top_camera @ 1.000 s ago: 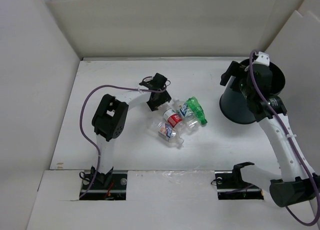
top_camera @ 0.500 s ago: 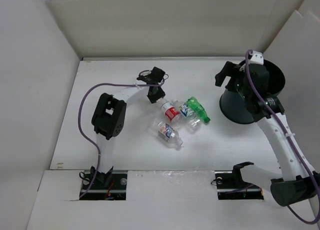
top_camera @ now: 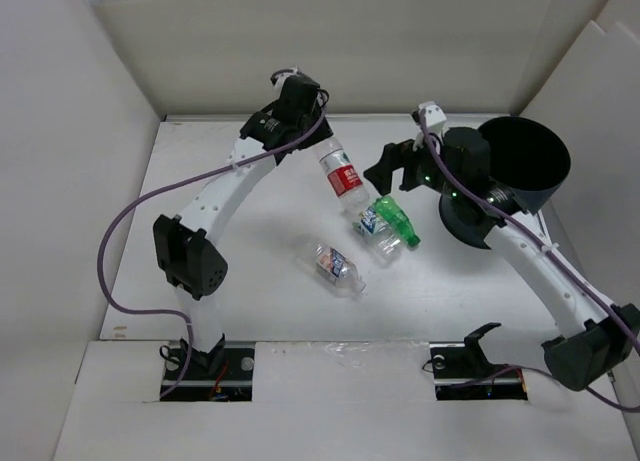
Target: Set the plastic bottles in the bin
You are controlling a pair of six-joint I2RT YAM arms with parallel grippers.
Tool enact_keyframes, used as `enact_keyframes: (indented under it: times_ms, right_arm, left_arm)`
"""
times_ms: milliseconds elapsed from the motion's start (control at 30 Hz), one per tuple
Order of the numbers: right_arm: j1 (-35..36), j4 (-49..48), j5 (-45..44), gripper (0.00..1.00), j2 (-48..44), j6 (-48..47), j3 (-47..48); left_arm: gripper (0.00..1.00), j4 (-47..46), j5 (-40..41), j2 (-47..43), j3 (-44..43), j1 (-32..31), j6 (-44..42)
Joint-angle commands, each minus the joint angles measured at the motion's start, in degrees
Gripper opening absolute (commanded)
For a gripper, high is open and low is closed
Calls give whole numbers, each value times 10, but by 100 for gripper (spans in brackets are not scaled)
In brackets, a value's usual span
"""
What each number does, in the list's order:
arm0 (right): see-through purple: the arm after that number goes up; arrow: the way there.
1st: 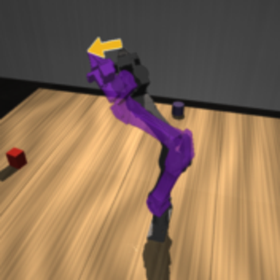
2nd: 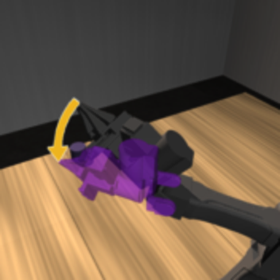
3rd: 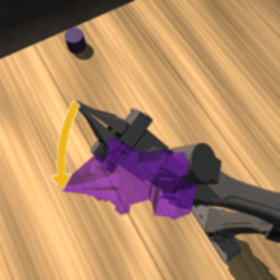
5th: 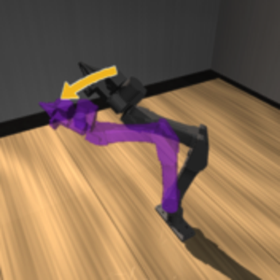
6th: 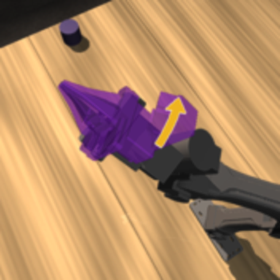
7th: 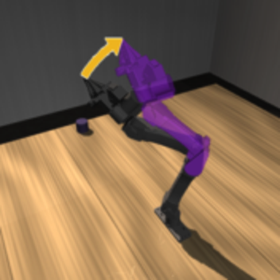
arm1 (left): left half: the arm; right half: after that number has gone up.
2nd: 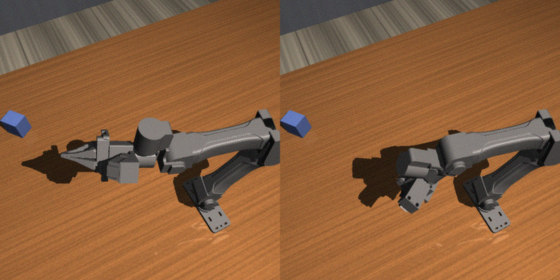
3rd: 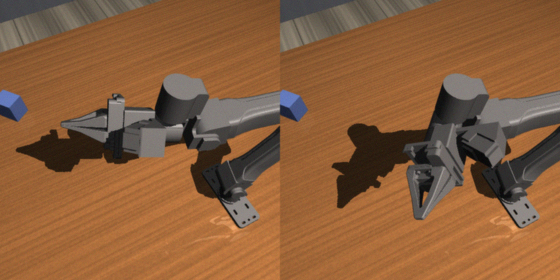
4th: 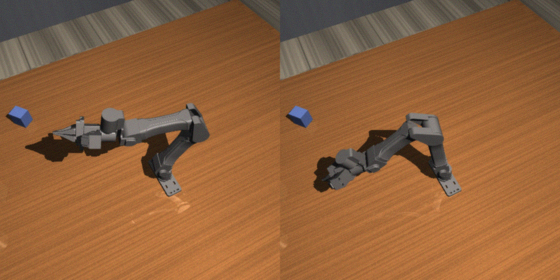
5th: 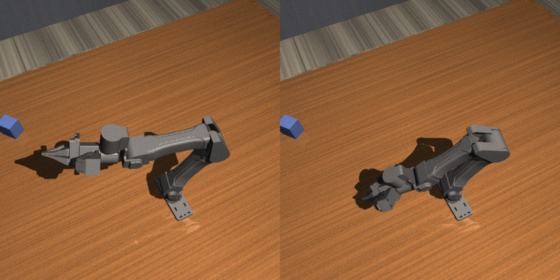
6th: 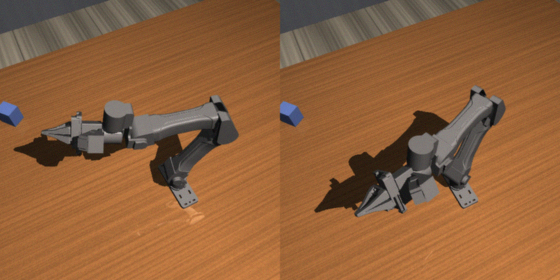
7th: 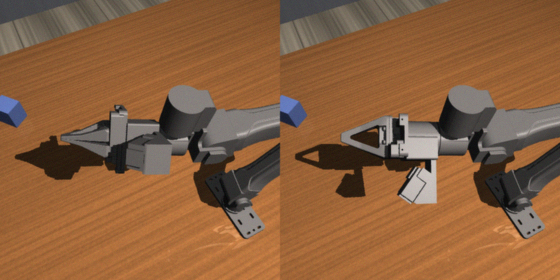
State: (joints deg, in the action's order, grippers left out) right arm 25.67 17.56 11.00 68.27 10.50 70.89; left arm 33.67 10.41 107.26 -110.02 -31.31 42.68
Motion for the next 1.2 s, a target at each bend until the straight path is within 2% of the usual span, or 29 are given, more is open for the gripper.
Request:
enact_keyframes:
  times_ms: [0, 167, 400, 467, 567, 600, 633, 667, 700, 733, 767, 867, 900, 1000, 1033, 1133, 1167]
  right_arm:
    - [29, -46, 19, 100, 39, -25, 44]
    - [59, -63, 41, 100, 93, -8, 61]
    - [76, -125, 130, 100, 131, 36, 48]
    - [82, -138, 138, 96, 137, 47, 48]
    - [88, -157, 158, 83, 143, 52, 48]
    - [88, -157, 163, 68, 143, 52, 48]
    - [88, -157, 163, 62, 148, 61, 48]
    - [88, -157, 180, 49, 148, 61, 55]
    - [82, -163, 180, 31, 148, 71, 60]
    - [74, -163, 180, 8, 148, 79, 60]
    - [68, -163, 174, 5, 148, 79, 60]
    - [29, -110, 107, 5, 113, 79, 76]
    - [15, -91, 57, 5, 103, 79, 81]
    - [-49, -18, -25, 5, 66, 79, 106]
    - [-82, 10, -87, 5, 58, 85, 106]
    - [-138, 47, -155, 5, 39, 101, 123]
    - [-177, 71, -164, 5, 39, 107, 138]
  left_arm:
    - [0, 27, -42, -38, -70, -25, -73]
    - [0, 2, -83, -94, -60, -25, -80]
    - [0, -66, -154, -152, -25, -25, -91]
    - [0, -71, -165, -159, -25, -25, -91]
    - [0, -91, -193, -165, -20, -25, -91]
    - [3, -97, -199, -170, -20, -25, -91]
    - [10, -103, -199, -170, -14, -25, -91]
    - [37, -108, -199, -170, -14, -25, -91]
    - [53, -114, -199, -176, -8, -25, -91]
    - [72, -120, -199, -182, -3, -25, -91]
    - [100, -120, -183, -182, -3, -25, -91]
    - [100, -109, -135, -200, 6, -25, -91]
    - [100, -103, -120, -207, 15, -25, -99]
    - [100, -103, -60, -245, 70, -25, -106]
    - [100, -103, -54, -254, 86, -25, -113]
    - [100, -109, -49, -289, 148, -25, -127]
    - [100, -109, -49, -296, 161, -25, -132]
